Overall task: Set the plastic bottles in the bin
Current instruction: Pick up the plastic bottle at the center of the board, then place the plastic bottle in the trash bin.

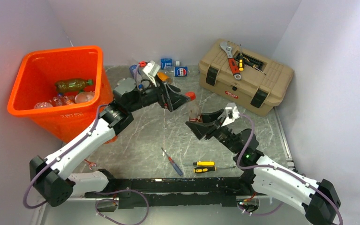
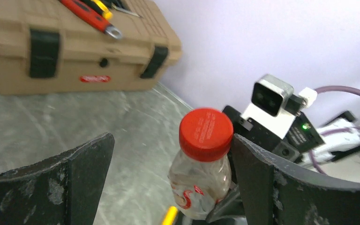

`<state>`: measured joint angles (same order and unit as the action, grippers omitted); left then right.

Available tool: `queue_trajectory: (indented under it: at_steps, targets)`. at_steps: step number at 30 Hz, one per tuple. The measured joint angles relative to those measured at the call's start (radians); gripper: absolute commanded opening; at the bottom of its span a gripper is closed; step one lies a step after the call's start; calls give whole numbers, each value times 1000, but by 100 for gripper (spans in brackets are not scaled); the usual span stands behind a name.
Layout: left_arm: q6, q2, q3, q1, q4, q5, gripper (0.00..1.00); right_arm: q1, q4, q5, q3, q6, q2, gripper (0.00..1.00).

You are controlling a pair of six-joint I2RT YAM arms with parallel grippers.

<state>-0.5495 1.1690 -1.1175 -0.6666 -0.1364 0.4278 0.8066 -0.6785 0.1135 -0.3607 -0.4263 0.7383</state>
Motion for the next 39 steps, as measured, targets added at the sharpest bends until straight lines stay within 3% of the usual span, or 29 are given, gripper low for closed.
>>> queue_trajectory:
  at_steps: [10,15,19,21,26,29,33,39]
  targets:
    - [-128,98,0,-16,-100,185,97,-1,-141,2,13,-30,31,33]
    - [-127,103,0,-56,-114,216,78,5,-155,3,2,-31,76,36]
    - [-108,104,-1,-63,-106,200,48,17,-153,19,-21,-30,92,41]
    - [-97,104,-7,-63,-93,194,40,22,-143,23,-31,-29,91,51]
    - [-60,104,-30,-66,-58,177,20,22,-68,28,-69,-31,85,98]
    - [-24,103,-57,-76,1,151,19,22,34,27,-122,-11,77,100]
    - [96,104,-206,-80,190,84,17,22,181,16,-174,17,24,100]
    - [362,86,-607,-80,477,-260,11,22,344,-71,-195,71,-97,100]
